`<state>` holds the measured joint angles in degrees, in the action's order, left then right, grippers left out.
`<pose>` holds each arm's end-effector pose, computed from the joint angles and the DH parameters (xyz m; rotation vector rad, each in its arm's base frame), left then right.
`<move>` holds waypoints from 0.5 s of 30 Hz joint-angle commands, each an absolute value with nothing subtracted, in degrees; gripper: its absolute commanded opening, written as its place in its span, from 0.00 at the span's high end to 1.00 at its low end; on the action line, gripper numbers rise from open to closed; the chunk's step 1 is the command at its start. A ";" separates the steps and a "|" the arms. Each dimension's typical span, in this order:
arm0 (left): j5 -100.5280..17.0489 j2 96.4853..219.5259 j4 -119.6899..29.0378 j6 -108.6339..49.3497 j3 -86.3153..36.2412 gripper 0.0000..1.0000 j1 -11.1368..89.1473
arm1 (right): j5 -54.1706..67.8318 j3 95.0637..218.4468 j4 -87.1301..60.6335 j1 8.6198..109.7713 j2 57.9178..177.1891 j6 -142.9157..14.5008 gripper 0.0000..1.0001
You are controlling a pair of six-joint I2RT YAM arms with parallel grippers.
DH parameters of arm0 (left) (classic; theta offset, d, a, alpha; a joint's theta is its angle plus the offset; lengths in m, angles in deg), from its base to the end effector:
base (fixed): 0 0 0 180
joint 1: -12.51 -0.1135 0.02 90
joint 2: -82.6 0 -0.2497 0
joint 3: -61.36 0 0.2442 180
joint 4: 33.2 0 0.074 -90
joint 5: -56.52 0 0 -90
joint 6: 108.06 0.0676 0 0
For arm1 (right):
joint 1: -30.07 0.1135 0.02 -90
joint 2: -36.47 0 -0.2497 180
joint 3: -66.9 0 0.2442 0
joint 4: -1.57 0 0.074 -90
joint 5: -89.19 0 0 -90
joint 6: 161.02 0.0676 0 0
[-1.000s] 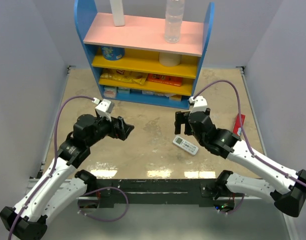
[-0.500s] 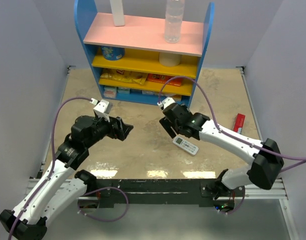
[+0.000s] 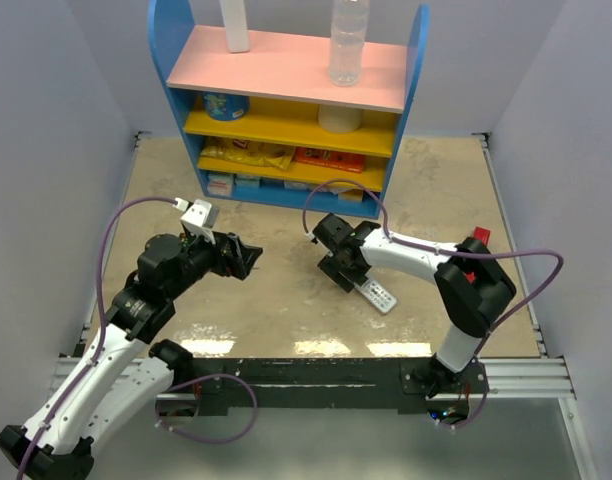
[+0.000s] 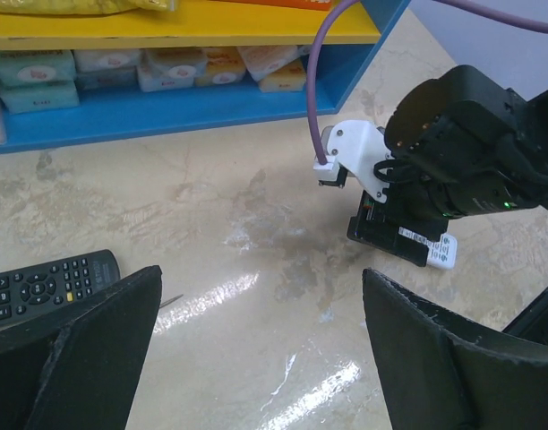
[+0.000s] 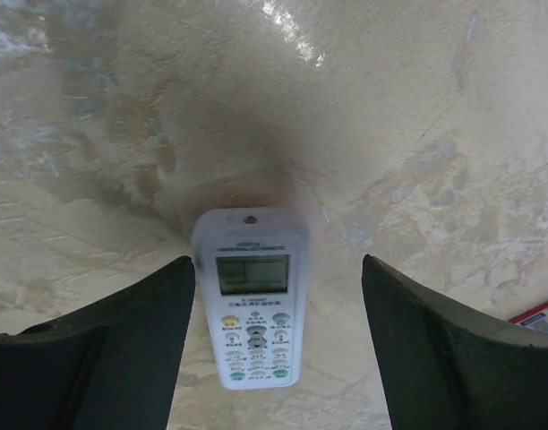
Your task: Unload the batteries from the remote control
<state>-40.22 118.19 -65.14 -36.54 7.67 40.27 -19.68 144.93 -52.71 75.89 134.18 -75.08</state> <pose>0.1610 -0.0937 0.3009 0.2362 1.8485 -0.6735 0.2398 0.2154 0.1461 -1.1015 2.5213 -0.2889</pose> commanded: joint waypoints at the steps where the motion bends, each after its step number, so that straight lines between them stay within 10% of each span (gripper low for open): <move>1: -39.19 117.67 -64.13 -37.05 7.93 0.03 40.10 | -14.18 148.09 -54.22 72.09 135.95 -76.82 0.23; 15: -39.28 117.67 -64.13 -36.96 7.93 0.04 40.10 | -7.67 147.39 -53.87 70.94 138.60 -75.94 0.20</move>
<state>-39.57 118.15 -65.14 -36.54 7.67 40.27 -9.80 146.11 -53.69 70.93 137.62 -76.04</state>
